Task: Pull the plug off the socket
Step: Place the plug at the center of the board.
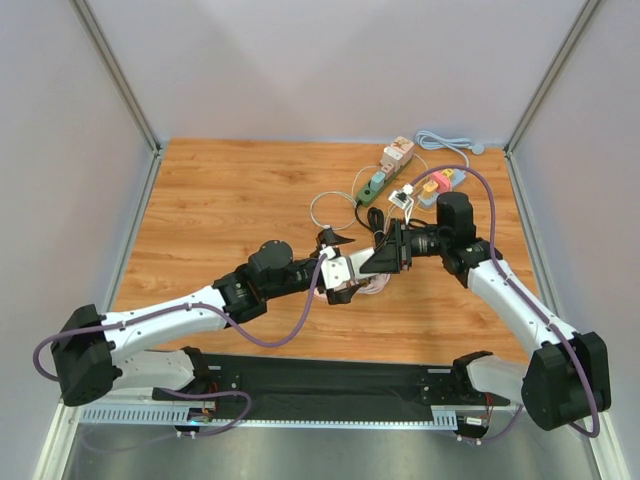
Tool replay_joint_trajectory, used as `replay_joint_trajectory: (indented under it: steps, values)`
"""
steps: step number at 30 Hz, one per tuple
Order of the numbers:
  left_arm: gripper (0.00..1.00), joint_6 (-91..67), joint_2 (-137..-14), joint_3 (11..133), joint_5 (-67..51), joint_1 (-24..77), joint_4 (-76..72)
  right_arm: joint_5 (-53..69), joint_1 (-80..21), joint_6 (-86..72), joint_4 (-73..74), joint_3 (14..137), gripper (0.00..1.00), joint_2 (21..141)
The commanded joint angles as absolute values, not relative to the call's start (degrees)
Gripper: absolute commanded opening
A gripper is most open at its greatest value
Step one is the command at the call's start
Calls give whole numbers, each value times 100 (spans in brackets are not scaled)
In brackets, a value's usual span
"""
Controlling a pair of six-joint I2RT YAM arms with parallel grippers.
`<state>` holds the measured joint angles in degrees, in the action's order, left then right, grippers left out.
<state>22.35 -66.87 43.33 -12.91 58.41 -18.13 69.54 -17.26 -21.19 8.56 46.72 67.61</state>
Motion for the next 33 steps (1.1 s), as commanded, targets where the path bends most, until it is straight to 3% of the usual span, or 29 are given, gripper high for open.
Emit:
replay_joint_trajectory:
  steps: [1, 5, 8, 10, 13, 14, 15, 16, 18, 19, 24, 33]
  values:
    - [97, 2540, -6881, 4676, -1073, 6020, -1872, 7101, -1775, -2338, 501, 4693, 0, 6601]
    - [94, 2680, -7084, 4834, -686, 6170, -1767, 7110, -1784, -2382, 440, 4685, 0, 6592]
    - [81, 2620, -7286, 5062, -239, 6223, -1609, 7128, -1784, -2417, 396, 4667, 0, 6574]
    - [67, 2575, -7426, 5299, -9, 6223, -1381, 7128, -1775, -2426, 387, 4667, 0, 6565]
    - [35, 2558, -7506, 5414, -9, 6231, -1292, 7128, -1784, -2426, 396, 4676, 2, 6548]
    - [16, 2549, -7506, 5431, 174, 6231, -1275, 7128, -1784, -2417, 396, 4684, 6, 6530]
    - [6, 2540, -7497, 5432, 211, 6231, -1257, 7102, -1784, -2373, 439, 4685, 11, 6530]
    - [0, 2488, -7488, 5423, 254, 6231, -1257, 7084, -1784, -2321, 483, 4693, 26, 6522]
    - [0, 2470, -7384, 5310, 369, 6223, -1327, 6988, -1784, -2058, 763, 4772, 42, 6504]
    - [0, 2444, -7322, 5256, 404, 6231, -1362, 6953, -1784, -1970, 869, 4807, 57, 6495]
    - [0, 2242, -6918, 4721, 641, 6223, -1678, 6759, -1661, -1241, 1651, 5158, 84, 6486]
    - [0, 699, -5917, 3824, 861, 5495, -1749, 6233, -1020, 1238, 3778, 6143, 89, 6565]
